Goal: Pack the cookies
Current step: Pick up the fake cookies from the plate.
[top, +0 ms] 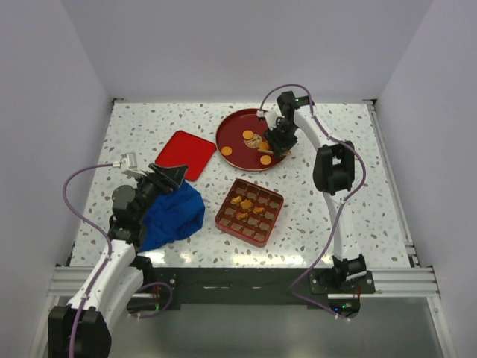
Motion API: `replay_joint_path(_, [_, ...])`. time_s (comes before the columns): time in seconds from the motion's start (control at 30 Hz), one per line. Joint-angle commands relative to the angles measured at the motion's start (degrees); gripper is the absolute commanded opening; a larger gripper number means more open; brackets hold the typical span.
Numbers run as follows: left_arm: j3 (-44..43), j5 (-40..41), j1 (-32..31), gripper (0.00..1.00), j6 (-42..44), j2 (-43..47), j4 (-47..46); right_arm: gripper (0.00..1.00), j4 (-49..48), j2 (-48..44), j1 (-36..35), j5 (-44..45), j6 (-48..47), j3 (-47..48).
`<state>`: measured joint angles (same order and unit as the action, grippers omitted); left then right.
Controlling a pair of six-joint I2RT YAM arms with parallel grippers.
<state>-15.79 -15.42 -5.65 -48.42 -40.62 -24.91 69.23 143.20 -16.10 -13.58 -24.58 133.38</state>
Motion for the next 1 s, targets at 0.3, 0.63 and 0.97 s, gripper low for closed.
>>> replay_joint_path(0.3, [-0.91,-0.66,0.46,0.79,0.26,0.02,-3.22,0.25,0.82,-4.94,0.37,-3.02,0.58,0.65])
replay_joint_path(0.63, [-0.91,-0.58,0.46,0.79,0.35,0.10,-3.22,0.24,0.64,-10.21,0.72,-6.72,0.14,-0.40])
replay_joint_path(0.97, [-0.82,-0.58,0.55,0.79,0.26,0.72,-3.04,0.24,1.51,-19.08,0.72,-13.39,-1.96,-9.01])
